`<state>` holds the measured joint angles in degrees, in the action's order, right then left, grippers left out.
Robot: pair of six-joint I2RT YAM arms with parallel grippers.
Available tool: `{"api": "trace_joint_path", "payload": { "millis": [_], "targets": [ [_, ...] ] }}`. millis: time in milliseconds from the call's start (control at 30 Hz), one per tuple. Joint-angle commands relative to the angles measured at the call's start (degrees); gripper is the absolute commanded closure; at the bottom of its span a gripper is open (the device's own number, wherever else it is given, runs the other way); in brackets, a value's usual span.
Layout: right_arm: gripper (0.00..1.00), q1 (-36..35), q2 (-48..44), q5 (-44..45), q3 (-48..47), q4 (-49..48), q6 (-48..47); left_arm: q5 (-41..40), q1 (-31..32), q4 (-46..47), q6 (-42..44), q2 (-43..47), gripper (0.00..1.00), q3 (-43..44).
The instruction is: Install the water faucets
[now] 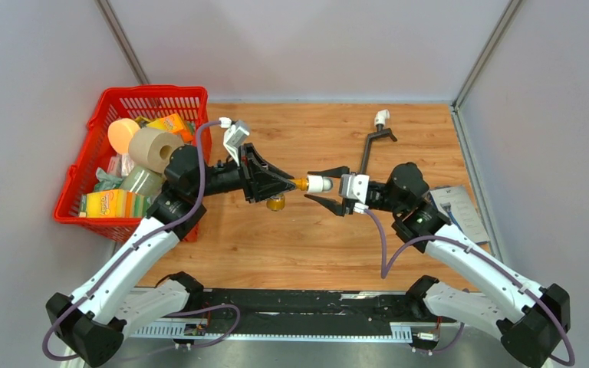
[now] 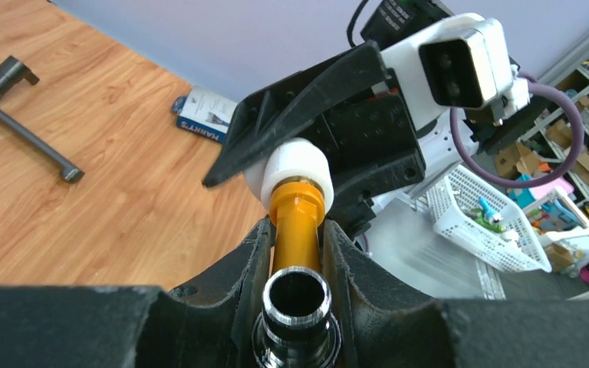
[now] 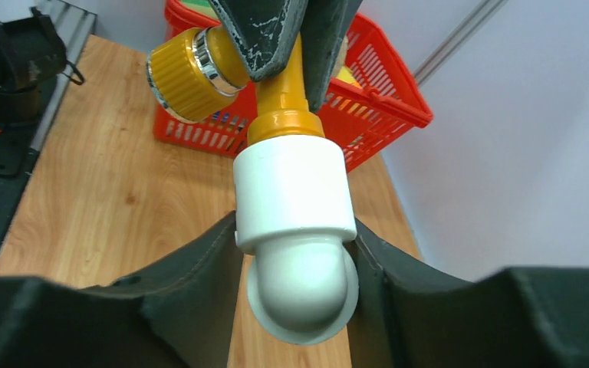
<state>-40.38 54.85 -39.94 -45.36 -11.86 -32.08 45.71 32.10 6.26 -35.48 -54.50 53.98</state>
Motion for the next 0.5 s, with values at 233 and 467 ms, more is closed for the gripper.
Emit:
{"api": "trace_joint_path", "payload": {
  "millis": [233,467],
  "targets": [
    [1.0,0.3,2.9,-5.0,-7.7,1.8,27.4,-3.2,-0.1,-2.0,31.2,6.1,1.0,-0.8],
    [1.0,6.1,10.1,-6.9,-14.1,2.1,59.9,-17.0,3.7,0.9,60.8,13.4,1.0,-12.3]
  ]
}}
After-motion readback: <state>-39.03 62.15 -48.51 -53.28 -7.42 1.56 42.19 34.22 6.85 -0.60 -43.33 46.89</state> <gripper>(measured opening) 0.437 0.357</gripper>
